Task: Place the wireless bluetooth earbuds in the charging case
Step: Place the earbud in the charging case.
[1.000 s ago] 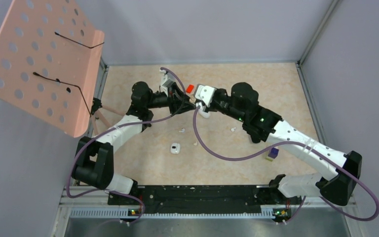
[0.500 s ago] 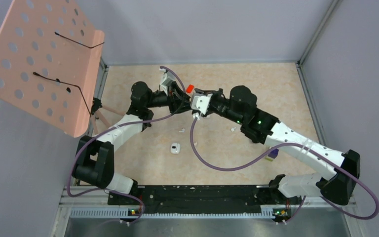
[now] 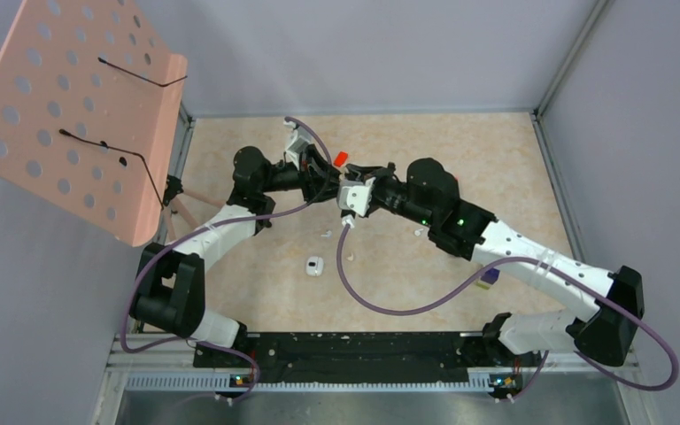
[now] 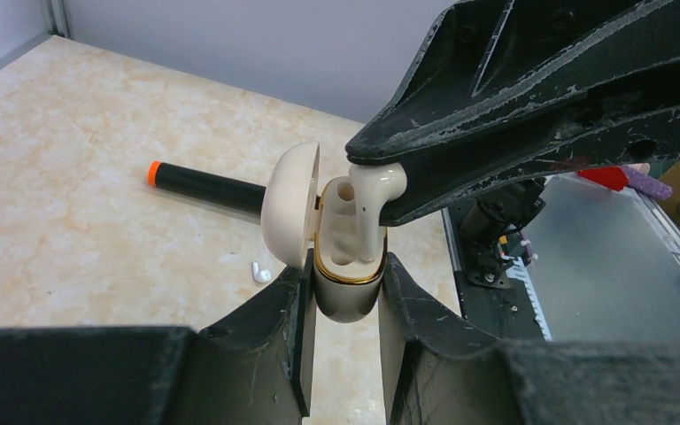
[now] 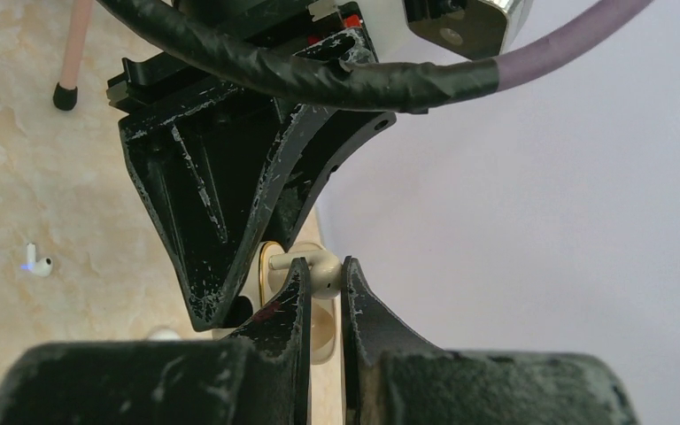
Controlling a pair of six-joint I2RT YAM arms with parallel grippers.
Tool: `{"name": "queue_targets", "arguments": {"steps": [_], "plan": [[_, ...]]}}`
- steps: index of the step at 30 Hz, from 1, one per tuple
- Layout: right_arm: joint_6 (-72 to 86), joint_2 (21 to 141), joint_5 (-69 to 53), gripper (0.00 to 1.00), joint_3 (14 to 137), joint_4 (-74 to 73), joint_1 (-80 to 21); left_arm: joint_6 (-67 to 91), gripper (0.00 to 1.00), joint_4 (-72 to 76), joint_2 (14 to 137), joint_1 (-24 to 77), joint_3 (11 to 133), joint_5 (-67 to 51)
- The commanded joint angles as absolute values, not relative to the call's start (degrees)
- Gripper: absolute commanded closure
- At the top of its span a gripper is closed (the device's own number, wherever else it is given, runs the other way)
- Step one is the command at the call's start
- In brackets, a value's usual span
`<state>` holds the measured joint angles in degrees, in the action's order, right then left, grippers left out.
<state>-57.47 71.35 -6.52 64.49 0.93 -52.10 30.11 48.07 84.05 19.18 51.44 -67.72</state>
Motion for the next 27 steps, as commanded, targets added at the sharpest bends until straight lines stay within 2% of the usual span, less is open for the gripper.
{"name": "queue_targets", "arguments": {"steps": [1, 27], "plan": [[-59.02, 72.54, -6.84, 1.00, 64.88, 3.52, -53.23, 30.41, 1.00, 51.73, 83.96, 18.83, 53.62, -68.47], [-61.41, 72.77, -5.02, 1.00, 63.63, 2.61, -53.57, 31.59, 1.00, 53.02, 84.20, 18.28, 52.90, -67.22]]}}
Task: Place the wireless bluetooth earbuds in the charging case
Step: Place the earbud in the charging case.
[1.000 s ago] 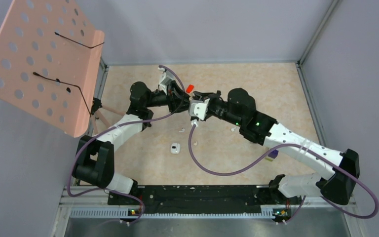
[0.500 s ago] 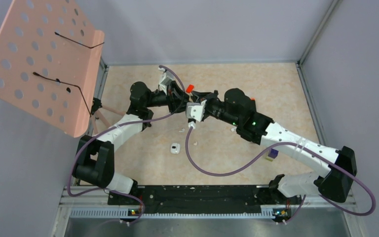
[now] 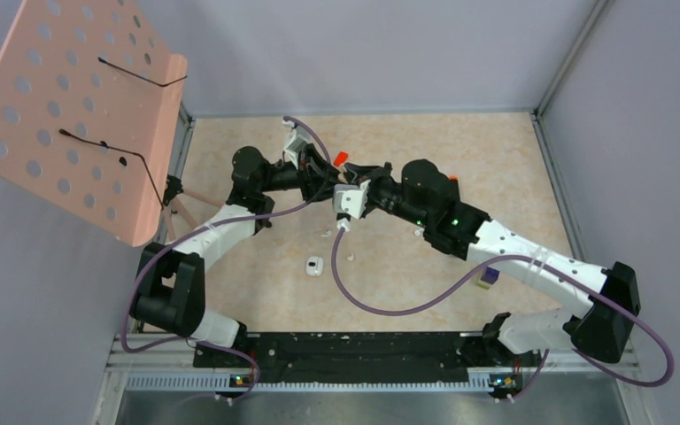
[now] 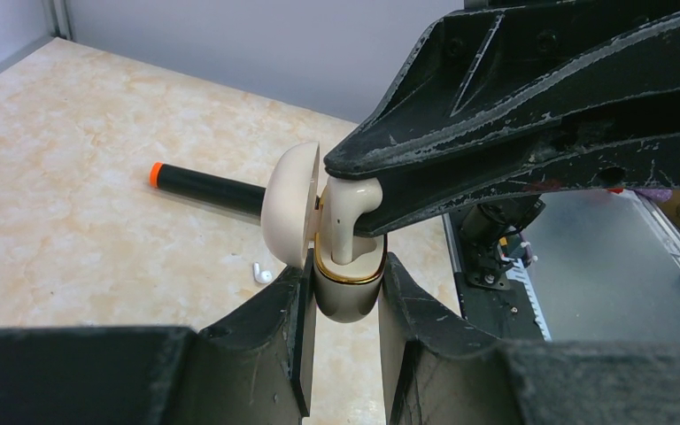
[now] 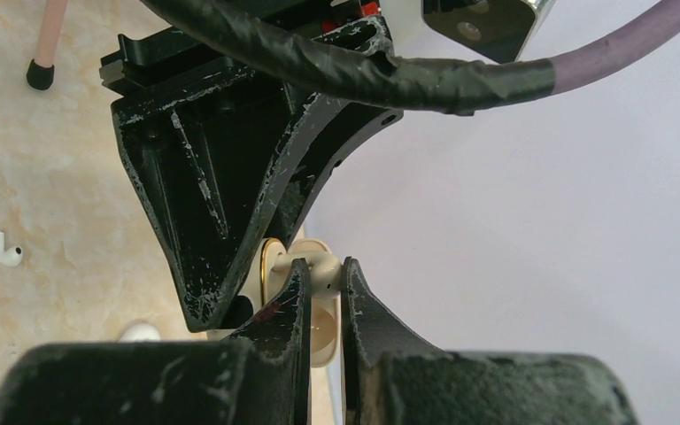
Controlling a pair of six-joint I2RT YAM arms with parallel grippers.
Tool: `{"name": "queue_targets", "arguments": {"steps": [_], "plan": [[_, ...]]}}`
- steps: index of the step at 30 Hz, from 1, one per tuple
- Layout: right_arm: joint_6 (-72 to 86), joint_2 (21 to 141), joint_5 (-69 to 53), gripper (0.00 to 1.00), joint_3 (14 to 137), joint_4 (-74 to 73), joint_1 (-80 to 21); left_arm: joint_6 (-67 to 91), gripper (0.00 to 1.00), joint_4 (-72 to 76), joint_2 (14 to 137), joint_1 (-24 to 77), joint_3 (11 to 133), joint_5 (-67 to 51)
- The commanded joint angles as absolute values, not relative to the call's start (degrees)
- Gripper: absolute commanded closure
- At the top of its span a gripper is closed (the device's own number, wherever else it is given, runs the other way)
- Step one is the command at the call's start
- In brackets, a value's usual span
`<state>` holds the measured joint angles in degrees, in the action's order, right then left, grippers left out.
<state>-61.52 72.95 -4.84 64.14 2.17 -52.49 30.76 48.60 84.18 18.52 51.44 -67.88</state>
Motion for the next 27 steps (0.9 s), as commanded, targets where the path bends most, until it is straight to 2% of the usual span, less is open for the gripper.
{"name": "queue_targets", "arguments": {"steps": [1, 10, 16, 23, 27], "plan": [[-61.36, 72.89, -5.07, 1.00, 63.60, 2.77, -53.61, 31.61, 1.00, 53.03, 84.12, 18.28, 52.83, -67.35], [-62.82, 72.97, -8.18, 1.00, 63.18, 1.75, -53.65, 31.06, 1.00, 53.29, 84.01, 18.24, 52.73, -66.40], [-62.26, 72.75, -9.45, 0.80, 65.06, -3.60, -53.65, 29.29, 1.00, 52.87, 84.06, 18.08, 52.65, -66.29], [-57.46, 73.53, -11.33, 0.71, 69.38, -8.84, -53.67, 28.05, 1.00, 52.61, 83.97, 18.08, 52.60, -67.16], [-55.48, 73.75, -11.57, 0.70, 70.89, -10.01, -53.60, 27.69, 1.00, 52.39, 83.74, 18.11, 52.26, -67.22]]}}
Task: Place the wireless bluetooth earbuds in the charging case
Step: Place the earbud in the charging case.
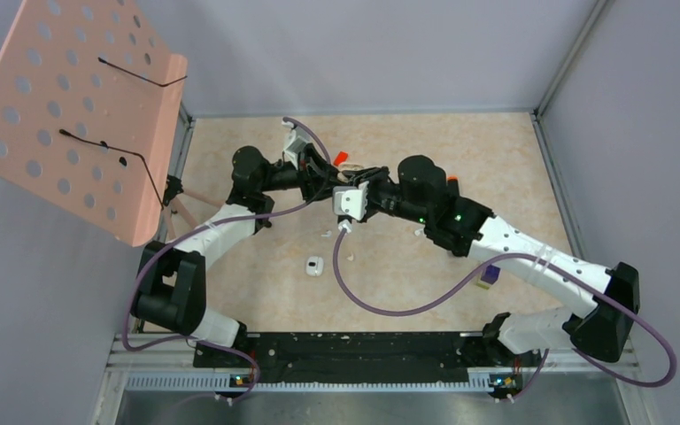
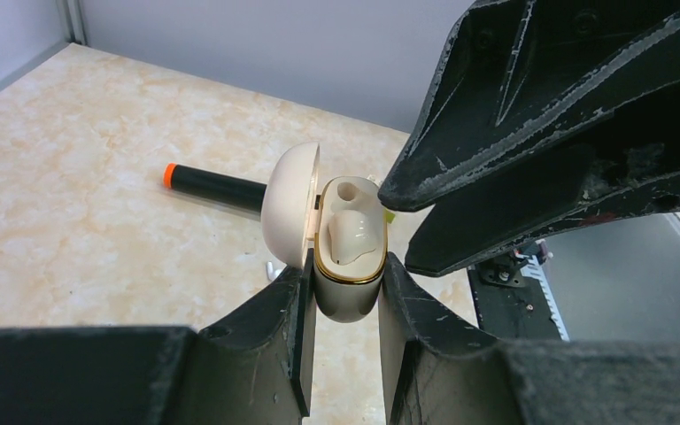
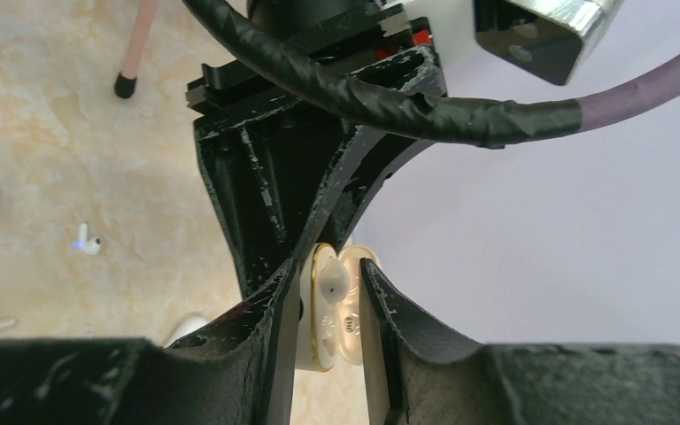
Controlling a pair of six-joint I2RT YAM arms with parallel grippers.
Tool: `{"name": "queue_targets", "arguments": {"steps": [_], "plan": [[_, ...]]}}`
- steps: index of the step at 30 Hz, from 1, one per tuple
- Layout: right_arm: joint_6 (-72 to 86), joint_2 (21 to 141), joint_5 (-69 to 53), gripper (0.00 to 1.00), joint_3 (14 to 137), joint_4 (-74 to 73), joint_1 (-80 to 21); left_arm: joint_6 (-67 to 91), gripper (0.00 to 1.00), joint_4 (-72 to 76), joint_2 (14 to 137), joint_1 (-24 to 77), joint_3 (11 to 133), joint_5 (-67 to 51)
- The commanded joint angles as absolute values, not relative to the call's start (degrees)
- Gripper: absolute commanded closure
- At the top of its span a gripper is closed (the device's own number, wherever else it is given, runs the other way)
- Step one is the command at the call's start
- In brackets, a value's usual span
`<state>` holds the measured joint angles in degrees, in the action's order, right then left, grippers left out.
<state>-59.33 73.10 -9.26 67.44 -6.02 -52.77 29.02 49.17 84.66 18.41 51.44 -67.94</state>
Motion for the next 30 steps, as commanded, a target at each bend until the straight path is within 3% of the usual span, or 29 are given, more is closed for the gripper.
{"name": "queue_targets", "arguments": {"steps": [1, 5, 10, 14, 18, 24, 30], "plan": [[-55.44, 73.75, -11.45, 0.70, 70.94, -10.10, -53.58, 27.69, 1.00, 52.37, 83.67, 18.11, 52.17, -67.15], [-54.32, 73.38, -11.20, 0.68, 71.68, -9.86, -53.61, 27.46, 1.00, 52.11, 83.70, 18.10, 52.03, -66.87], [-48.10, 71.09, -11.95, 0.54, 75.34, -9.14, -53.45, 25.87, 1.00, 50.20, 83.71, 17.89, 51.71, -65.92], [-42.98, 67.46, -11.77, 0.51, 74.87, -9.75, -53.48, 24.97, 1.00, 48.58, 84.17, 17.43, 51.59, -64.73], [-34.95, 64.58, -8.14, 0.53, 69.53, -10.23, -53.40, 24.32, 1.00, 46.67, 84.31, 16.44, 51.36, -62.51], [-18.18, 63.74, -2.65, 0.68, 55.76, -8.15, -50.27, 18.46, 1.00, 35.52, 82.00, 15.51, 52.13, -56.90], [-20.90, 73.12, -13.45, 0.66, 51.48, -8.30, -45.41, 16.15, 1.00, 29.37, 79.60, 14.87, 51.99, -53.88]]}}
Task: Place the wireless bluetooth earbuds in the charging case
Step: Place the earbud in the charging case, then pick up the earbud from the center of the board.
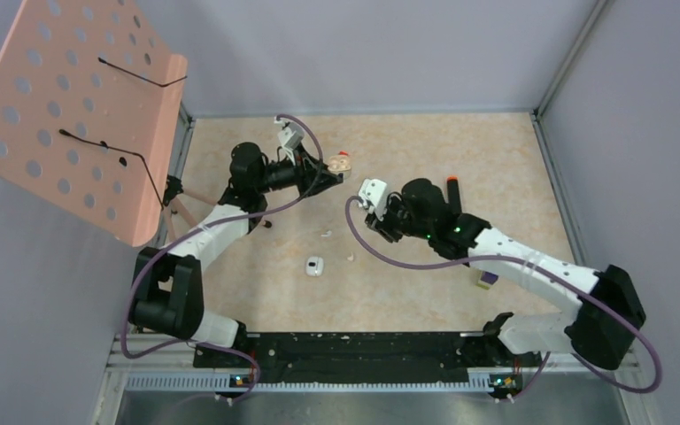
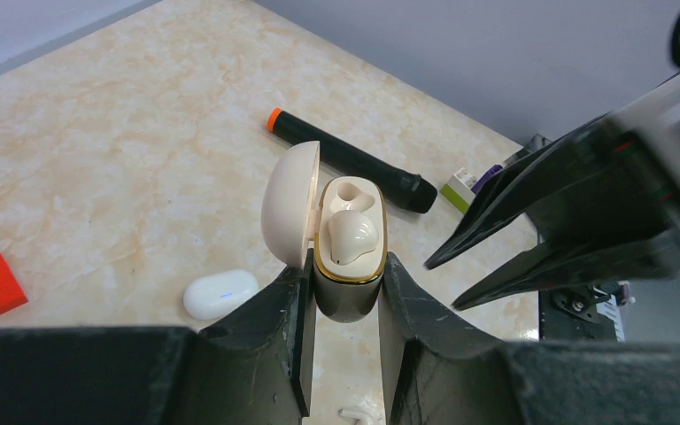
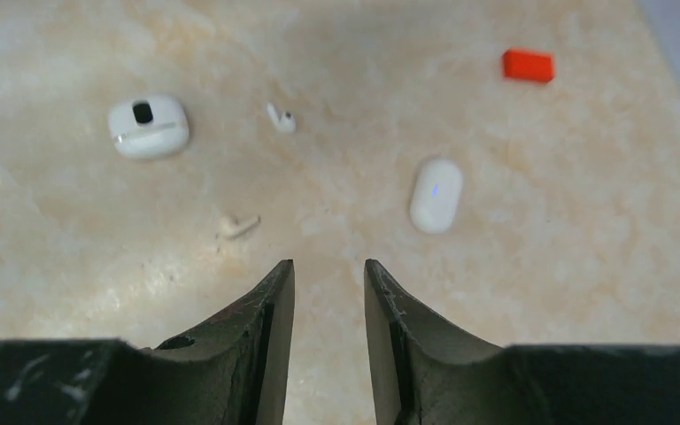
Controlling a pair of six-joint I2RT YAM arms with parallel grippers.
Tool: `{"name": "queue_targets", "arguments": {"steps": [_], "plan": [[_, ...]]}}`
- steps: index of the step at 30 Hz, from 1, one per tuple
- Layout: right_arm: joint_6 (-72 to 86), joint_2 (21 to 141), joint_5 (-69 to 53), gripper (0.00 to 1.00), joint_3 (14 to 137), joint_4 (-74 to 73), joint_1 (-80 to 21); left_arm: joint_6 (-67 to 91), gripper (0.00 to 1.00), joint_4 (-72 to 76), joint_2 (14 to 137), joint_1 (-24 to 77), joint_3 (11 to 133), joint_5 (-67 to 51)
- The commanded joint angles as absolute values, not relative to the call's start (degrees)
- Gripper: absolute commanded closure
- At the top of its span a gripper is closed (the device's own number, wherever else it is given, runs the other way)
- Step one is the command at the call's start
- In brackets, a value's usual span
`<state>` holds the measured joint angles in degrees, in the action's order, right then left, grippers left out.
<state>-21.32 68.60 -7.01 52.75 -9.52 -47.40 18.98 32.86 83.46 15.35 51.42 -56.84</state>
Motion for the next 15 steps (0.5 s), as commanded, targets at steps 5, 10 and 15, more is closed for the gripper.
{"name": "queue_targets", "arguments": {"steps": [5, 10, 15], "plan": [[-39.13, 78.94, -25.21, 0.62, 49.89, -5.68, -45.31, 17.30, 1.00, 26.50, 77.83, 14.34, 51.85, -51.93], [-45.03, 84.92, -31.92, 0.62, 51.67, -4.98, -45.49, 17.57, 1.00, 24.36, 76.09, 14.24, 51.33, -49.30], [-54.16, 89.50, -36.74, 0.57, 51.76, -6.26, -45.65, 18.48, 1.00, 23.04, 75.34, 13.60, 51.41, -47.73]]}}
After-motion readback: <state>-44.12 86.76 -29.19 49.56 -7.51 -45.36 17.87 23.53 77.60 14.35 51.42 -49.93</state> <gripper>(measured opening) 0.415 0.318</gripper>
